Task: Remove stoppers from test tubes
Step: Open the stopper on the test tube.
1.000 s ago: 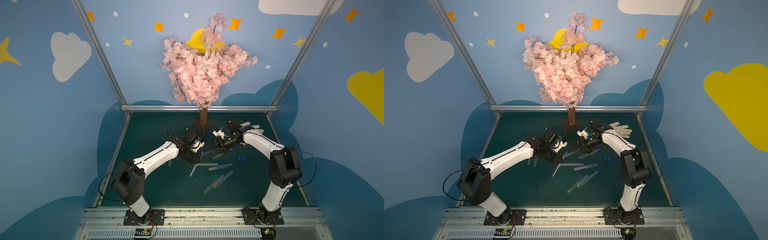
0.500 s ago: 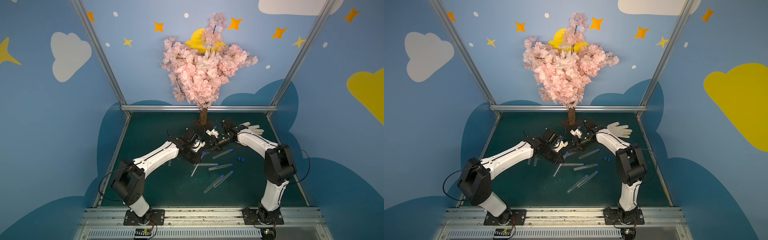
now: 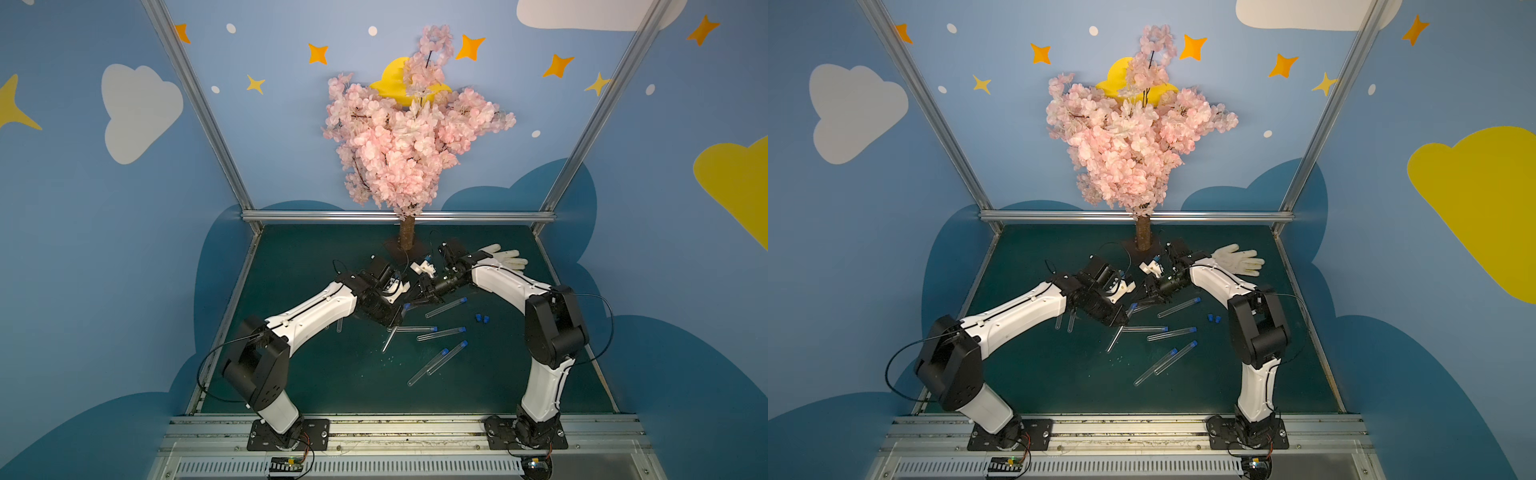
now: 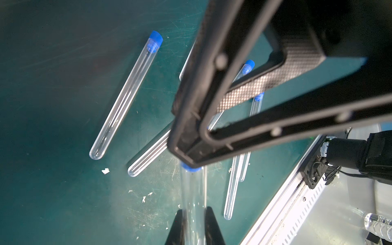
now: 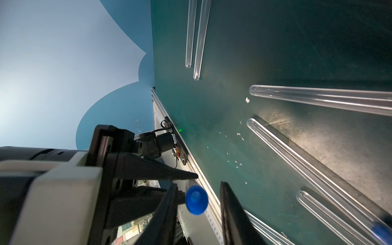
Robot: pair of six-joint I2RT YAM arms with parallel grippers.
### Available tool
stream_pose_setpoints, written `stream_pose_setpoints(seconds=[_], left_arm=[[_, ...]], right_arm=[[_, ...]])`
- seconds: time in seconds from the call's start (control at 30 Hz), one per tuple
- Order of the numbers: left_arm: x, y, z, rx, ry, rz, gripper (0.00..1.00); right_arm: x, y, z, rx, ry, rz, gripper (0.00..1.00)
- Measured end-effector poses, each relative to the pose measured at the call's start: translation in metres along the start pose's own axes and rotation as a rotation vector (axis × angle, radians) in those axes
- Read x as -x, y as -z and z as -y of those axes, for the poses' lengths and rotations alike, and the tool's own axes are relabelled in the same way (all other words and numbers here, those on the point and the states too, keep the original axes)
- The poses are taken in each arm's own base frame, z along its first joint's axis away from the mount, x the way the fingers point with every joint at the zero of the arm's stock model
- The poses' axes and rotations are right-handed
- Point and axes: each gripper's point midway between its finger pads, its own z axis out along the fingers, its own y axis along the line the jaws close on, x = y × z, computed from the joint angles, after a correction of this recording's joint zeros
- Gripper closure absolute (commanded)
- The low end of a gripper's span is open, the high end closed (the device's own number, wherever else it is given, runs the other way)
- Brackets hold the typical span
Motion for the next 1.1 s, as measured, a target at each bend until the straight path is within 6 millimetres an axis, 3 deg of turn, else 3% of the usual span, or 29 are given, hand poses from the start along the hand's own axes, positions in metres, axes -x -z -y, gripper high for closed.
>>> stream_pose_setpoints(seconds=[0.33,1.1], left_arm=[[0.0006,0.0013,0.0013,-0.007,-0.001,0.004,0.89],[0.0031,0.0021,0.0013,-0.008,-0.004,0.017,0.9]], right_arm=[[0.001,-0.0001,-0.0051,0.008,0.018,-0.014,0.77],[-0.0014,-0.0007,-0.0071,0.022,0.03,-0.043,0.84]])
